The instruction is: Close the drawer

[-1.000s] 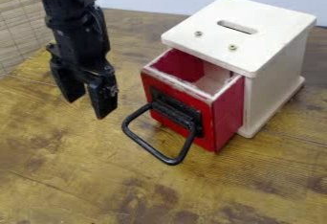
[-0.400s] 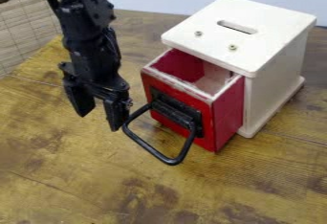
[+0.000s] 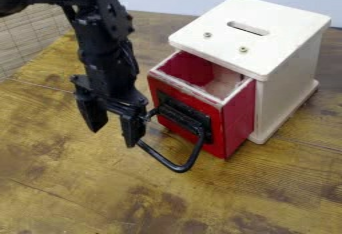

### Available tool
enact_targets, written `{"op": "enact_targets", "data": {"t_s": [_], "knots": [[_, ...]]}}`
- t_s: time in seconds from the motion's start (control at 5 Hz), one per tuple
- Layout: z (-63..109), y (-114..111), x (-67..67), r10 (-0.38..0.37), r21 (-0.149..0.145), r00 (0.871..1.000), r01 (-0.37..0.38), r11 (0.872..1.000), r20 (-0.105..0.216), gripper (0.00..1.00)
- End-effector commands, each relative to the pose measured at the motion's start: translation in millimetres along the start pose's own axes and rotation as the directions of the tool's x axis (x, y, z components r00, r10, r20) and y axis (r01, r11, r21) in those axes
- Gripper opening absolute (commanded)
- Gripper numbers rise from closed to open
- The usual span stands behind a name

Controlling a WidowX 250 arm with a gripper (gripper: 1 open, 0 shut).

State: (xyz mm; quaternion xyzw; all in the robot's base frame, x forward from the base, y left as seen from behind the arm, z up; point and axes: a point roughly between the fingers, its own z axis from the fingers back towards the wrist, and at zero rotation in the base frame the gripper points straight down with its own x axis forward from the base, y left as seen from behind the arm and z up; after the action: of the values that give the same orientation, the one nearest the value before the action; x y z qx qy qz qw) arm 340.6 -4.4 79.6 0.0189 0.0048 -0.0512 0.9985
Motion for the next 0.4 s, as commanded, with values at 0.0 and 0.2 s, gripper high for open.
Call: {"op": "enact_targets", "data": {"t_s": [0.0, 0.2], "knots": [[14.1, 7.7, 3.7, -0.027, 0.006, 0.997, 0.027, 1.000, 0.068, 1.00], [6.3, 18.5, 2.8, -0.038, 0.000, 0.997, 0.038, 0.999, 0.067, 1.00]]}}
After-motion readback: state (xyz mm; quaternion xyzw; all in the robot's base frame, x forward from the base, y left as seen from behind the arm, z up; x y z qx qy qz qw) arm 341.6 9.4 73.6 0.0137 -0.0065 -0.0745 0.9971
